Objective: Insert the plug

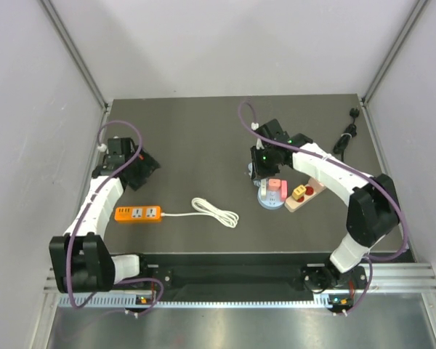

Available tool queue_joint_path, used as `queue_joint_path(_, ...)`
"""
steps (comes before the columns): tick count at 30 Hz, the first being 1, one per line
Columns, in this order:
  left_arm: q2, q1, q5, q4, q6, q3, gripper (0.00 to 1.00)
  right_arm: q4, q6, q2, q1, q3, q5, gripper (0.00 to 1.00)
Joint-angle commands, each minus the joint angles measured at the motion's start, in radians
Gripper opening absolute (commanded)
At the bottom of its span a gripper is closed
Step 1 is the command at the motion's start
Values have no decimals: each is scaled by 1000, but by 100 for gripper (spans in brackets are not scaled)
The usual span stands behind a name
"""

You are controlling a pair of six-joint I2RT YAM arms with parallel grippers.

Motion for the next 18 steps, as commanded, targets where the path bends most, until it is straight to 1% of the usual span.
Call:
queue_joint_path(1,3,58,-238,-74,-52,28,77,91,-64,-5,-7,-30,-33,18)
queue_joint_path(3,19,83,-289,-74,-37,28,78,103,-67,-8,-7,-44,-24,18)
queue_joint_path(4,40,87,-309,-42,-11,34,78,117,-75,-10,-7,-50,-25,18)
queue_joint_path(5,52,89,-314,-25,50,40,78,118,-76,-10,-7,-51,-25,18)
queue_joint_path(6,66,89,-311,-13,86,48,80,121,-79,-11,-7,-51,-25,18)
queue_joint_path(7,104,89,-273,13,125,76,80,129,-88,-16,-7,-50,-30,18)
queue_joint_path(8,126,89,-250,19,215,93,80,141,-92,-20,-7,-51,-56,18)
queue_joint_path(10,205,87,-237,3,273,161,82,169,-93,-46,-4,-65,-90,21)
queue_joint_path(11,233,87,-232,-32,332,188,82,196,-92,-55,-3,-68,-111,26)
queue_joint_path(13,328,86,-260,-76,351,273,83,216,-87,-82,7,-77,-120,33)
queue_joint_path(14,357,86,-281,-85,373,291,83,224,-87,-88,10,-79,-128,39)
queue_joint_path(16,432,86,-285,-94,393,334,82,232,-90,-100,20,-81,-140,46)
queue_joint_path(18,469,84,-286,-85,416,350,82,232,-92,-108,28,-81,-156,59)
